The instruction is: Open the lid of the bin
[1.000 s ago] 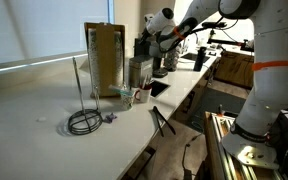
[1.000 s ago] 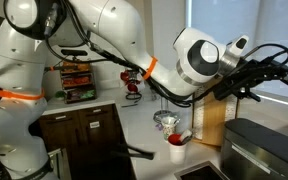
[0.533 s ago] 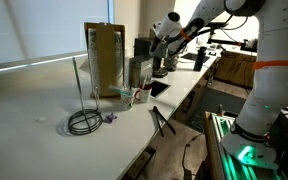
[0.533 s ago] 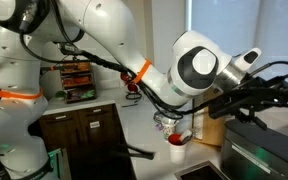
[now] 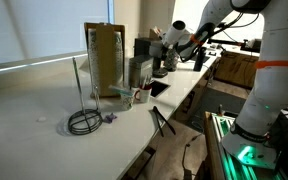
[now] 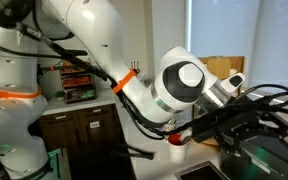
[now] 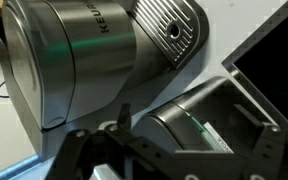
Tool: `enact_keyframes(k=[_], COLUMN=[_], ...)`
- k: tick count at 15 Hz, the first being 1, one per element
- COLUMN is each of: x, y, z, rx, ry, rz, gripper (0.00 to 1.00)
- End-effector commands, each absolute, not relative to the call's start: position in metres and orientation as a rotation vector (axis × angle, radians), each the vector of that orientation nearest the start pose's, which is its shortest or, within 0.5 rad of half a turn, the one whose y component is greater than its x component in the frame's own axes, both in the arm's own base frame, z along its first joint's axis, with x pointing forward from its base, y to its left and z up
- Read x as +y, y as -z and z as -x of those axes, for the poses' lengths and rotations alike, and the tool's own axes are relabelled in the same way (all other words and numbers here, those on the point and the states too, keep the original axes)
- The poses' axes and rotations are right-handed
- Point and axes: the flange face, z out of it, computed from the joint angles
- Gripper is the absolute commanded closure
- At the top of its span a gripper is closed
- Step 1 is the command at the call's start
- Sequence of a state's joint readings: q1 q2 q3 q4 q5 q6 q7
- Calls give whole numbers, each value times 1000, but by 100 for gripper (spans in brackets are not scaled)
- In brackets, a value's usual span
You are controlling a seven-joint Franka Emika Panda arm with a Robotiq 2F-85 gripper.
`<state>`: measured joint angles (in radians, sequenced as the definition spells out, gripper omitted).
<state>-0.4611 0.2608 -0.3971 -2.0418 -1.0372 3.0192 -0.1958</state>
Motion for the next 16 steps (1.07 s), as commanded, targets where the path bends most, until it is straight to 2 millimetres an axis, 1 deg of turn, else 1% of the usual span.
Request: enact_keyframes(k=[1,2,3,4,5,8,11,13,16], x=[-382,-375,-374,-372,-376,-368,-363,-363,-367], y=[-364,-360,-361,-360,-362,-363,-367,-369,-361], z=[-466,-472,-480,-479,-480,-492,-514,-526,-538], rx=[589,612,570,553,563,594,630,627,645], ry=[-302,-315,-312,-284,-311,-355,-369,-358,-300], rz=[-2285,-2286,-2289,-2299,-2297,-2285,-2249,-2235,-2225], gripper=[0,0,0,0,0,0,0,0,0])
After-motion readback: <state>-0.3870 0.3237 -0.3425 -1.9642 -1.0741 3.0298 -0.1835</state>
